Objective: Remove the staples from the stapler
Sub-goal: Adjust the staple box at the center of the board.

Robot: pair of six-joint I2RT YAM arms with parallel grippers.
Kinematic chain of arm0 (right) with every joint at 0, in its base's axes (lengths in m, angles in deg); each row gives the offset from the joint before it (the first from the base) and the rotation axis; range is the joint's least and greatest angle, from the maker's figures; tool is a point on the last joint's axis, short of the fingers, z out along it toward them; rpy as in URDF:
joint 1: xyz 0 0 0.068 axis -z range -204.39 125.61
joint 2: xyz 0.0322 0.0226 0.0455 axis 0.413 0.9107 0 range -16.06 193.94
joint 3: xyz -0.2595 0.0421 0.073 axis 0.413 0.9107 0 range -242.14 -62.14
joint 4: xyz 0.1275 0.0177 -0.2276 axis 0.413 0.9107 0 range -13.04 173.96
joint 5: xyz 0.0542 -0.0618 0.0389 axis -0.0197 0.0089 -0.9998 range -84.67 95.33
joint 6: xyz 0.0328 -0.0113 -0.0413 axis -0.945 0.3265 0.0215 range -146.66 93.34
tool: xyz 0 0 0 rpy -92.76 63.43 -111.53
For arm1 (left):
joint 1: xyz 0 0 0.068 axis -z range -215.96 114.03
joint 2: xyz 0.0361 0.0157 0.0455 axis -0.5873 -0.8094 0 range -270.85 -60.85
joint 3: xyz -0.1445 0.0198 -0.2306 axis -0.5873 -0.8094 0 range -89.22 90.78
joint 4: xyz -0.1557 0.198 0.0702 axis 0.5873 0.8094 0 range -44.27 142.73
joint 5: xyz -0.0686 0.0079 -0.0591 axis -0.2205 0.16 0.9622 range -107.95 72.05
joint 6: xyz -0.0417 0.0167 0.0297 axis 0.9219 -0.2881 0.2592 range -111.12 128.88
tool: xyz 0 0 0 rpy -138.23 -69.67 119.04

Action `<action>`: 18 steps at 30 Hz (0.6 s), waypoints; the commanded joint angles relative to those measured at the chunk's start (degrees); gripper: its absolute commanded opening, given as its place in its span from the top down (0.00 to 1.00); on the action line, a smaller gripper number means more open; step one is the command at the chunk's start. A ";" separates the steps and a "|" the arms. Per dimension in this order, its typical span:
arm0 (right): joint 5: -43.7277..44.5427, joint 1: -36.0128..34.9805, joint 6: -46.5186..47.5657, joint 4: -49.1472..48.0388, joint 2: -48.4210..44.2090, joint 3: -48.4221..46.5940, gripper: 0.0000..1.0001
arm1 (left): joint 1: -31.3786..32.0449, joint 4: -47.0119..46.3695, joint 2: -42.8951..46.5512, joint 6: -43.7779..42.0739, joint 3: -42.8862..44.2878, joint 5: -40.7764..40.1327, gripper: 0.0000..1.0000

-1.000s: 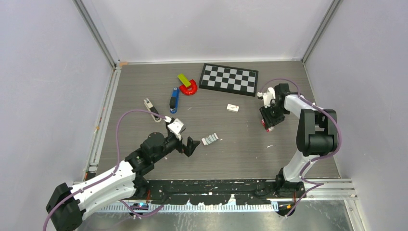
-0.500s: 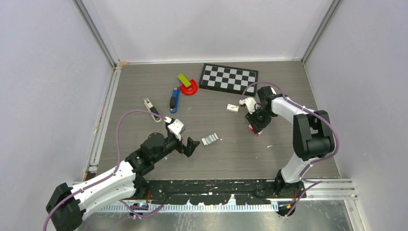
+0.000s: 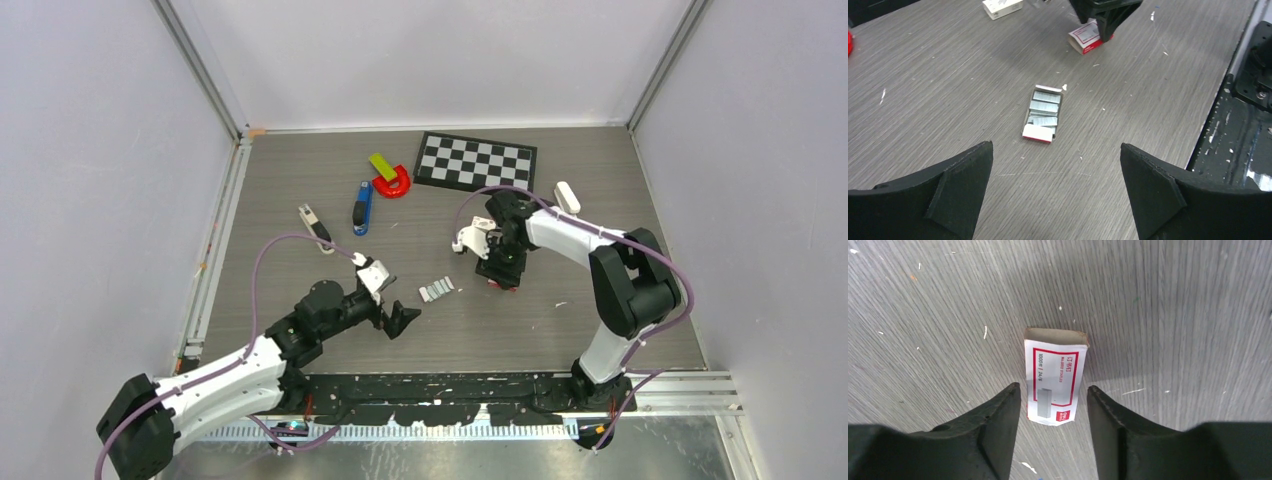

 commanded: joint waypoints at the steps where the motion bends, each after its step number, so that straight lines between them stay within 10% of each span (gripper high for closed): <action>1: -0.09 -1.36 6.19 1.30 1.24 -3.30 0.40 | 0.20 -8.19 -0.46 -1.48 -1.83 5.20 0.00; 18: -27.56 11.25 7.62 14.05 -6.40 -8.01 0.13 | 2.12 -24.80 -33.84 -14.18 3.40 8.63 0.05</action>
